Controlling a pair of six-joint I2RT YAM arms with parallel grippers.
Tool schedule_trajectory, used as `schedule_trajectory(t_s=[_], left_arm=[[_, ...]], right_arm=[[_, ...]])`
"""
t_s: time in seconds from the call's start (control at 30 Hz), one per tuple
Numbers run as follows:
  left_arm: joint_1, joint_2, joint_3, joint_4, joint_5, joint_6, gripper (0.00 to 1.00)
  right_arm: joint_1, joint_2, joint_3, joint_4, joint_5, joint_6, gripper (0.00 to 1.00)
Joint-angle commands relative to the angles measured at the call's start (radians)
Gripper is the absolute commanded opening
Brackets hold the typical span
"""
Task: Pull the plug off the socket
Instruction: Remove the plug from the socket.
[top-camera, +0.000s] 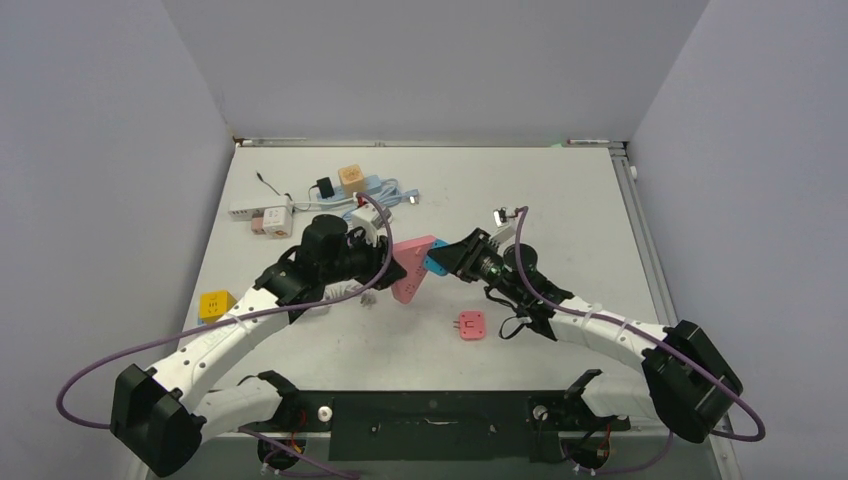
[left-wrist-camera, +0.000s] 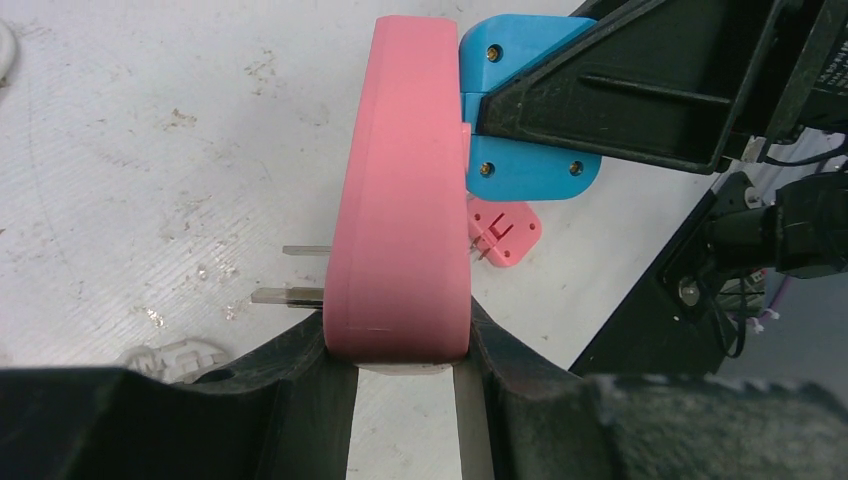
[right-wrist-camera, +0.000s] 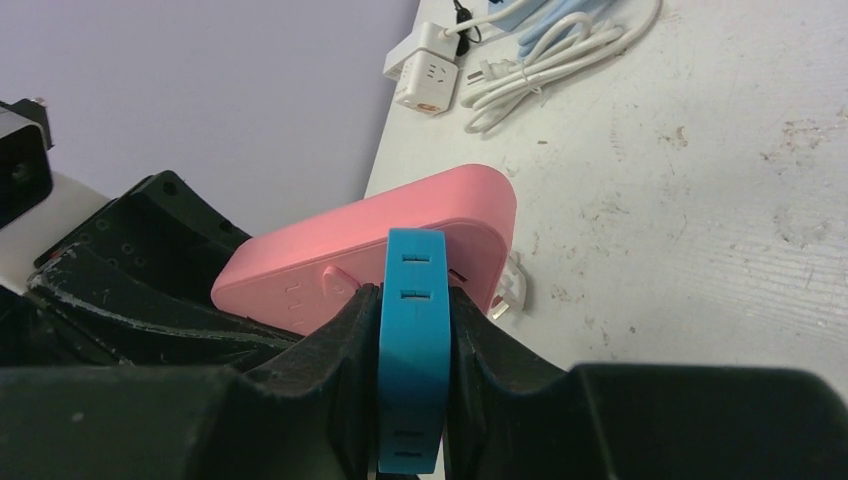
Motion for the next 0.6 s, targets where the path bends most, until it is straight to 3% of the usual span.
schedule_trajectory(t_s=[0.0,0.2,0.57], left_arm=[[0.038,-0.028,0.025,0.190,0.142,-0.045,0.00],[0.047,-0.028,0.020,0.202,0.166,-0.050,0.00],[0.039,-0.021,0.017,0.195,0.122,-0.039,0.00]], right_arm=[[-0.056,-0.028,-0.038,0.013,-0.075,-0.053,0.05],[-0.135,-0.027,-0.066,0.054,-0.173,-0.028,0.05],[-0.143,-0.019,-0.063,0.052,-0.194,-0.022,0.05]])
